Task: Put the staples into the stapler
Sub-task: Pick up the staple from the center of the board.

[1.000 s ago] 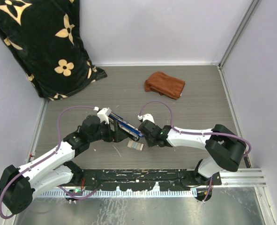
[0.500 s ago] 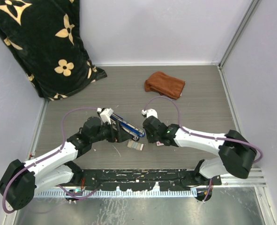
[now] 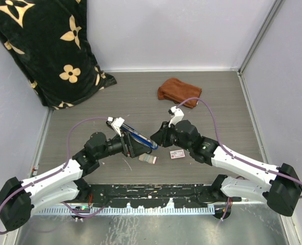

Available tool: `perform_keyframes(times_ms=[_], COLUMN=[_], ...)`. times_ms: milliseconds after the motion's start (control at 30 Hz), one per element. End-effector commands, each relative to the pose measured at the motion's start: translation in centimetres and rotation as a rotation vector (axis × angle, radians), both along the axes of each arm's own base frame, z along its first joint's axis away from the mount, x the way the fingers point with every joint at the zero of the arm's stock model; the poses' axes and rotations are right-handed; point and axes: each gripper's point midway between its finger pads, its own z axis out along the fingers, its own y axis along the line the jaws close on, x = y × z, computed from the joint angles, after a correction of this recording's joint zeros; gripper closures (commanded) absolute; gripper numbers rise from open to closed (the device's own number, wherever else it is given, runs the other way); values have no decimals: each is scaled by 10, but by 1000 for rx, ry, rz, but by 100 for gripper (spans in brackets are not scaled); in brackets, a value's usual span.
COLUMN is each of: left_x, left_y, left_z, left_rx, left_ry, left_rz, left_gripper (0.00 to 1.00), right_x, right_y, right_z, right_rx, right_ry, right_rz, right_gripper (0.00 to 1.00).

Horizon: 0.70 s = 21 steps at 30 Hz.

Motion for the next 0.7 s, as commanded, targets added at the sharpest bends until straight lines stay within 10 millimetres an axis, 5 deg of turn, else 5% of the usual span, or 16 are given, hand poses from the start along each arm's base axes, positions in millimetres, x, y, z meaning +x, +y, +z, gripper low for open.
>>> perform_keyframes(times_ms=[0, 233, 667], left_x=[-9, -12, -20], left_y=[0, 2, -4], left_z=[45, 64, 100], left_rx=[-136, -210, -365], left_ry=[-106, -102, -118], left_rz=[-17, -6, -46], left_gripper=[16, 17, 41], right_x=[-3, -11, -28], right_y=[19, 25, 30], right_z=[67, 107, 139], right_rx=[285, 460, 640], right_ry=[-59, -80, -63], right_rz=[27, 59, 133], right_gripper=[79, 78, 78])
